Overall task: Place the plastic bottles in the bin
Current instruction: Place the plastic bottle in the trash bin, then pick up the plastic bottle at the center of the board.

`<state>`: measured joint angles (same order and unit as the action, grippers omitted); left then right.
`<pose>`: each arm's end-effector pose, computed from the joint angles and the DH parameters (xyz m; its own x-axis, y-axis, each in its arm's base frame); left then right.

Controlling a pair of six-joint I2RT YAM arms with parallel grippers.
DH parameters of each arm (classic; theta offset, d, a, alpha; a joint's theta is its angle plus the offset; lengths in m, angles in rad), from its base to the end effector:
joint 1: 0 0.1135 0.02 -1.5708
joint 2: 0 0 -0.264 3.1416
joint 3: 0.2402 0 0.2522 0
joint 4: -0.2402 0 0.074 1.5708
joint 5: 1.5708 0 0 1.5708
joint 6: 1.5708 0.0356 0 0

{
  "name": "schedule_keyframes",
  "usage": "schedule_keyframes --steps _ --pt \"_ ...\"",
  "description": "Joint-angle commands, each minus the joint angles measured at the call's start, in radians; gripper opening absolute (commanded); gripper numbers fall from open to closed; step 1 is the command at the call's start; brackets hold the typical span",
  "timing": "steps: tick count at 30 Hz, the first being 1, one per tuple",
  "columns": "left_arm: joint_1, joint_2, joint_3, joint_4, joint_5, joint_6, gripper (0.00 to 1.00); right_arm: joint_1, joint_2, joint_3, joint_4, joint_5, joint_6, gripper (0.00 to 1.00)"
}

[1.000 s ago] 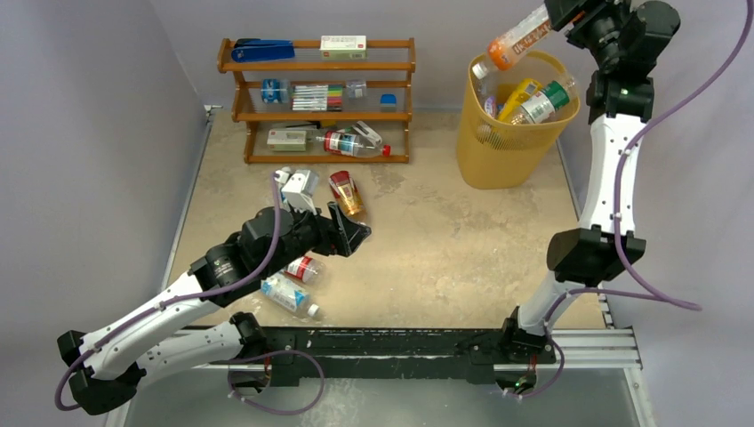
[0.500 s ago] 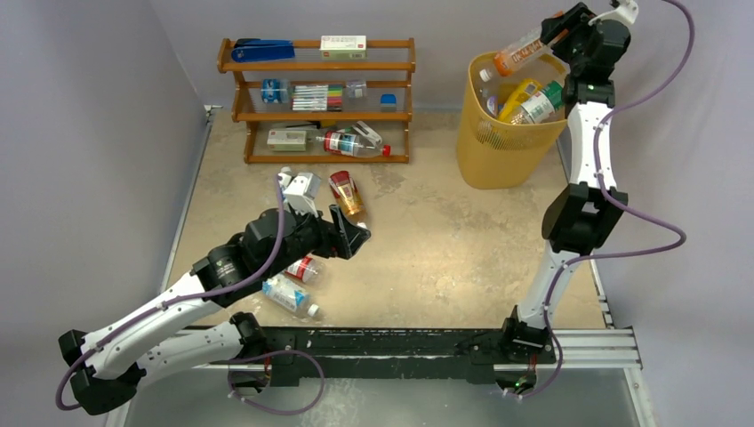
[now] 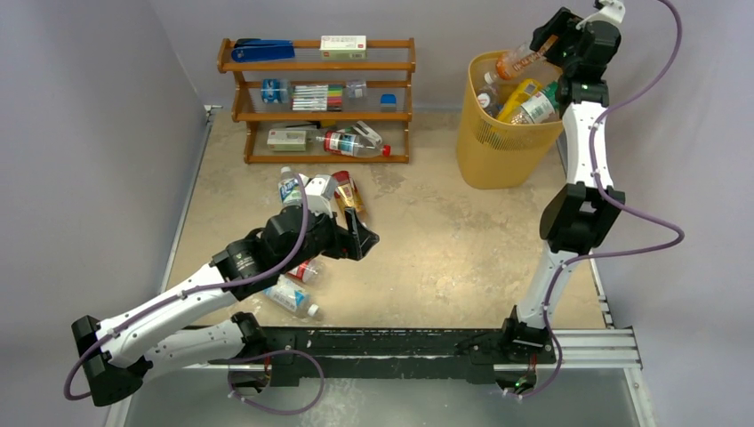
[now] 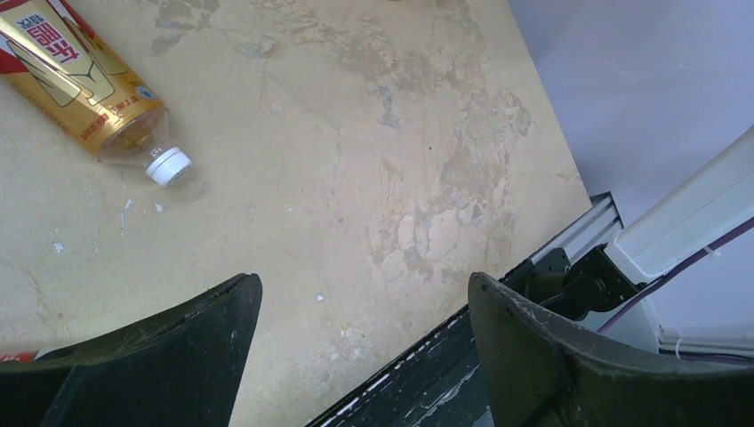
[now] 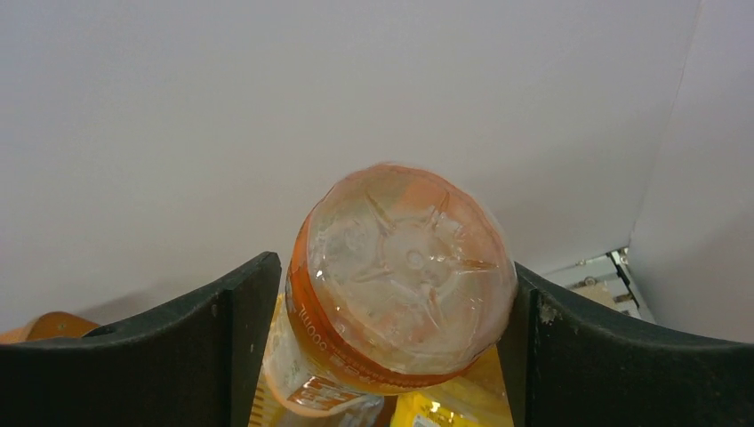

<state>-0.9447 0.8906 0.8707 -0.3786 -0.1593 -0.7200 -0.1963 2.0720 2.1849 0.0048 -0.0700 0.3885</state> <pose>0.1222 -0.1593 0.3315 -0.6420 -0.2232 -0.7335 0.3872 0.7314 -0.5614 0.4833 -0.0936 0.4451 0.1545 0.3545 -0.9222 0.0734 0.9267 0.3686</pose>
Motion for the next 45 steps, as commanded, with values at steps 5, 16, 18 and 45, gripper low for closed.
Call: schedule_keyframes --steps 5,16,18,45 --pt "0.0 0.003 -0.006 0.075 0.02 -0.003 0.86 0.003 -0.196 -0.018 -0.075 0.011 -0.035 0.87" --pt "0.001 0.021 0.02 0.025 -0.066 -0.022 0.87 0.0 -0.298 0.029 -0.236 -0.068 0.012 0.89" --pt "0.0 0.037 0.036 -0.001 -0.108 -0.034 0.87 0.0 -0.331 -0.019 -0.229 -0.115 0.038 0.89" --pt "0.294 0.701 0.377 0.092 -0.165 -0.087 0.87 0.262 -0.917 -0.922 -0.171 -0.338 0.047 0.89"
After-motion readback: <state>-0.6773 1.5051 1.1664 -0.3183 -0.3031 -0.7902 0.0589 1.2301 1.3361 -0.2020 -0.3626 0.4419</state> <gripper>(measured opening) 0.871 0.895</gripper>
